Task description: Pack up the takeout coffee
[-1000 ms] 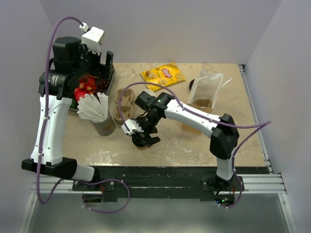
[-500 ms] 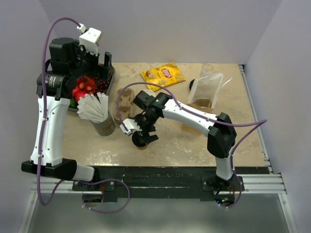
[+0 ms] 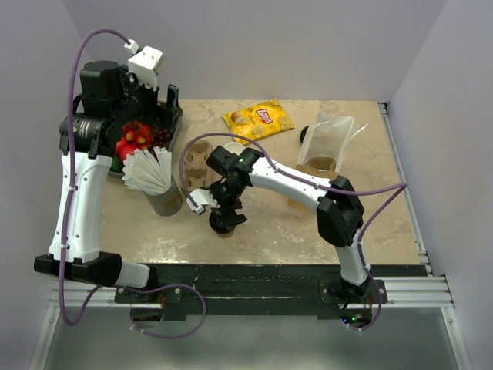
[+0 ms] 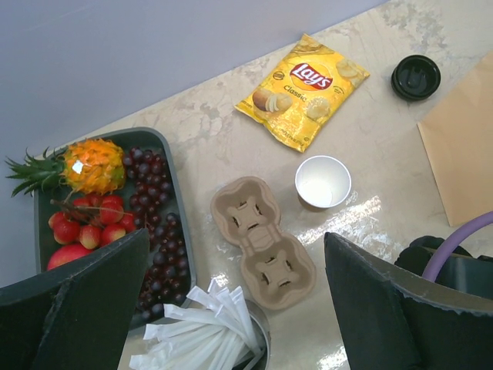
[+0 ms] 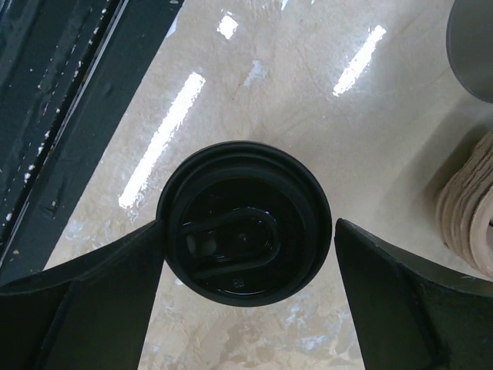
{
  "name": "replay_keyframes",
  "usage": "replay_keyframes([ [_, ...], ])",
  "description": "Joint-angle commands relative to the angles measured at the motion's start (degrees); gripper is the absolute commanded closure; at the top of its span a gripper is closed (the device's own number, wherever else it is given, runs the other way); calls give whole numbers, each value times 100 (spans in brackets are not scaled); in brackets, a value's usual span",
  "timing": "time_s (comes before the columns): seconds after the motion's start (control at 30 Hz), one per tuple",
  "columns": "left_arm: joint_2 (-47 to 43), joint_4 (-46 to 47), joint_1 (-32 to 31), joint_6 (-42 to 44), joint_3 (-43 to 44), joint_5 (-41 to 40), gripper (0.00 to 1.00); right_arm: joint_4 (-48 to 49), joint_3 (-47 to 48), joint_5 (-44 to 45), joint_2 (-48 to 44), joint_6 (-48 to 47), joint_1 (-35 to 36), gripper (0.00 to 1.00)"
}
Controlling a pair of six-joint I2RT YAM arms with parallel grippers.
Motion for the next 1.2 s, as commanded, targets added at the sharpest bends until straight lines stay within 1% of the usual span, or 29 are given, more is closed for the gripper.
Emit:
replay_keyframes([
  [0.0, -73, 153, 73, -83, -30, 122, 0, -208, 280, 2, -8, -30, -14, 9],
  [0.23, -46, 153, 82, -74, -48, 140, 0, -112, 280, 10, -69, -65, -5, 15],
  [0.33, -20, 153, 100, -83, -39, 175, 0, -41, 236, 63, -104, -57, -5, 20],
  [0.5, -11, 162, 109, -83, -57, 202, 0, -94, 262, 125, -95, -22, -5, 34],
  [0.7, 15, 153, 109, -83, -57, 254, 0, 249, 51, 142, -280, 206, -5, 38],
  [0.8, 33, 153, 109, -83, -57, 289, 0, 231, 60, 169, -254, 260, 12, 35],
  [0.83, 33, 145, 109, -92, -65, 298, 0, 223, 42, 177, -245, 268, 3, 33],
  [0.93, 33, 144, 109, -92, -66, 333, 0, 196, 7, 221, -236, 269, 30, 33],
  [1.03, 41, 136, 109, -83, -74, 351, 1, 196, 33, 213, -236, 347, 39, 39],
  [1.07, 50, 144, 109, -74, -74, 360, 1, 196, 42, 186, -262, 391, 39, 42],
  [1.17, 85, 144, 109, -66, -13, 369, 1, 222, 77, 169, -411, 541, 39, 46],
])
